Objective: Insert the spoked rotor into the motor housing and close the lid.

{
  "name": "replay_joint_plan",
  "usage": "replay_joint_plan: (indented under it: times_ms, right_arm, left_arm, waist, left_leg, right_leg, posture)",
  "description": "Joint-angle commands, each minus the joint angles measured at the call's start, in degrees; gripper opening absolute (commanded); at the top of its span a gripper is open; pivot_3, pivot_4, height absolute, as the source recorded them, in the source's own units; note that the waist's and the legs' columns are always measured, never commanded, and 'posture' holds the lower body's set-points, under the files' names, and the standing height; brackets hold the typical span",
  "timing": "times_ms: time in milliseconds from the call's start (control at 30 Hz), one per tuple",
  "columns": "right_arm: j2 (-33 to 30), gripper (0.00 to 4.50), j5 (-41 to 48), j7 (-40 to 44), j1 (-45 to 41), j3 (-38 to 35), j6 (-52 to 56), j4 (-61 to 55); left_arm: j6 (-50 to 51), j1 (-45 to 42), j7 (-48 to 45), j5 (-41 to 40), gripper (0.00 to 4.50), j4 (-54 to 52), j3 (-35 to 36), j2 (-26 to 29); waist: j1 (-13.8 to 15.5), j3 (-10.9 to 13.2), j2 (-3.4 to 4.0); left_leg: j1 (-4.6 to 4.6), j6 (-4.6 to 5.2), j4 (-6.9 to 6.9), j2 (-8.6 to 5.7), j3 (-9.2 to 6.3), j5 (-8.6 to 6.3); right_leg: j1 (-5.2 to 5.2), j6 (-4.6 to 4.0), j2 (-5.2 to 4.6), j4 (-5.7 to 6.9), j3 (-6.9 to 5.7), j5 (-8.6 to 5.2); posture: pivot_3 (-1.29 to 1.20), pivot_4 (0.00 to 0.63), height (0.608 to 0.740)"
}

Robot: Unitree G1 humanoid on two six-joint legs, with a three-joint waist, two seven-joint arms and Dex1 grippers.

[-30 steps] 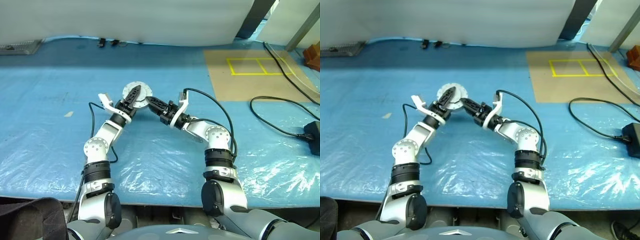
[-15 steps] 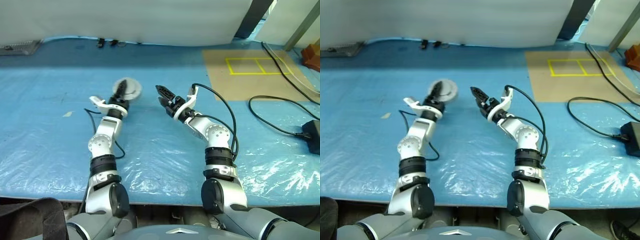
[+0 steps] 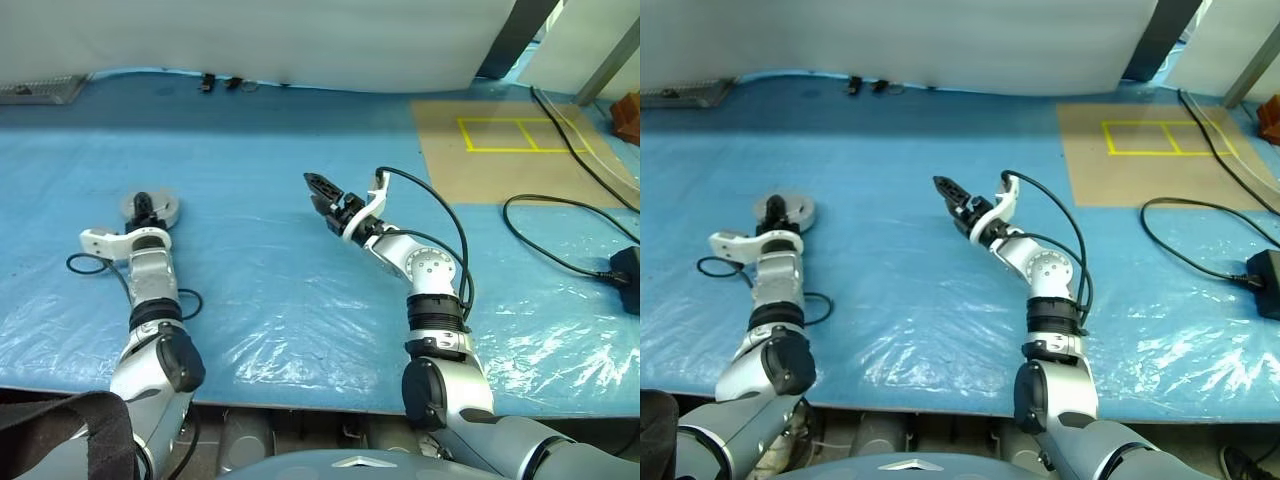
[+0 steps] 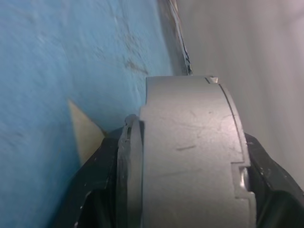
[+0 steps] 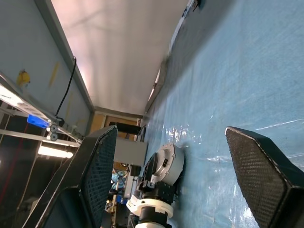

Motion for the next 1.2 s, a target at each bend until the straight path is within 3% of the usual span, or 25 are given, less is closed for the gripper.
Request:
replay_joint_plan:
  times_ms: [33,100,300,333,467,633,767,967,1133,1200]
  right_arm:
    - [0.5,3.82,0.4,0.7,-0.1,0.7,-0.1,-2.4]
    - [0.5,3.82,0.1,0.9,-0.3,1.0,-0.3,-2.0]
    - [0.1,3.86,-1.2,1.8,-0.2,1.7,-0.5,-1.5]
    - [0.1,3.86,-1.4,1.8,-0.1,1.8,-0.5,-1.6]
    - [-0.2,3.86,-2.1,2.3,0.1,2.1,-0.3,-1.8]
    - [-2.3,3.86,-8.2,4.9,1.6,7.7,-2.3,-3.4]
    - [-4.9,3.86,-17.8,8.2,3.8,15.4,-9.5,-6.9]
    - [-12.3,3.86,-30.4,14.6,11.1,24.5,-22.4,-16.1]
    - [-19.9,3.86,-35.1,19.7,17.5,27.2,-27.4,-22.3]
    - [-23.0,4.21,-38.0,22.1,19.7,28.3,-31.8,-23.4]
  left_arm:
    - [-2.5,0.2,-1.2,2.0,2.70,-0.7,0.3,2.1]
    - [-3.3,1.1,-1.3,3.5,2.70,-0.3,-0.3,2.5]
    - [-7.1,2.1,0.7,4.9,4.36,1.1,1.4,2.9]
    - [-8.3,2.1,1.6,5.4,4.48,1.3,1.5,3.0]
    - [-15.2,2.5,5.4,8.5,4.48,1.9,1.6,4.3]
    - [-22.5,5.4,7.3,19.7,4.48,-0.9,-5.1,6.6]
    - [-22.3,8.1,-1.5,25.4,4.48,-8.2,-13.3,7.1]
    - [-11.7,12.5,-19.9,26.0,4.48,-25.3,-28.2,5.8]
    - [-4.8,18.9,-36.0,29.1,4.48,-34.6,-40.6,10.0]
    - [-5.0,20.5,-38.9,30.4,4.50,-35.2,-42.6,10.8]
  waist:
    - [0.1,0.0,0.00]
    - [0.1,0.0,0.00]
    - [-0.1,0.0,0.02]
    - [-0.2,0.0,0.02]
    - [-0.8,0.0,0.02]
    - [-0.9,0.0,-0.01]
    - [0.2,0.0,-0.06]
    - [1.6,0.0,-0.07]
    - [1.0,0.0,-0.07]
    - [0.2,0.0,-0.05]
  left_leg:
    - [0.01,-0.01,0.00,0.01,0.00,-0.01]
    - [0.02,-0.06,0.00,0.02,0.00,-0.04]
    - [0.08,-0.17,-0.03,0.02,0.07,-0.10]
    - [0.14,-0.18,-0.03,0.02,0.09,-0.11]
    - [0.28,-0.19,0.00,0.03,0.19,-0.11]
    - [0.26,-0.19,0.01,0.04,0.15,-0.11]
    - [0.27,-0.19,0.02,0.06,0.10,-0.11]
    - [0.27,-0.20,0.10,0.28,0.23,-0.11]
    - [0.29,-0.19,0.04,0.29,0.26,-0.11]
    - [0.26,-0.20,0.01,0.36,0.28,-0.11]
  right_leg:
    - [0.00,-0.01,0.00,0.02,0.00,0.00]
    - [0.00,-0.02,0.00,0.05,0.00,0.01]
    - [0.05,-0.06,0.00,0.24,0.09,0.02]
    - [0.08,-0.07,0.00,0.28,0.11,0.02]
    - [0.13,-0.08,0.00,0.33,0.21,0.03]
    - [0.13,-0.08,0.02,0.30,0.18,0.03]
    - [0.10,-0.07,-0.01,0.24,0.08,0.04]
    - [0.11,-0.07,-0.18,0.26,0.06,0.04]
    - [0.11,-0.07,-0.08,0.30,0.18,0.04]
    - [0.11,-0.09,0.03,0.34,0.22,0.03]
  posture:
    - [0.00,0.150,0.740]
    - [0.00,0.150,0.740]
    - [0.00,0.150,0.740]
    - [0.00,0.150,0.740]
    - [0.00,0.150,0.740]
    - [0.00,0.150,0.740]
    - [0.00,0.150,0.740]
    - [0.00,0.150,0.740]
    - [0.00,0.150,0.740]
    - [0.00,0.150,0.740]
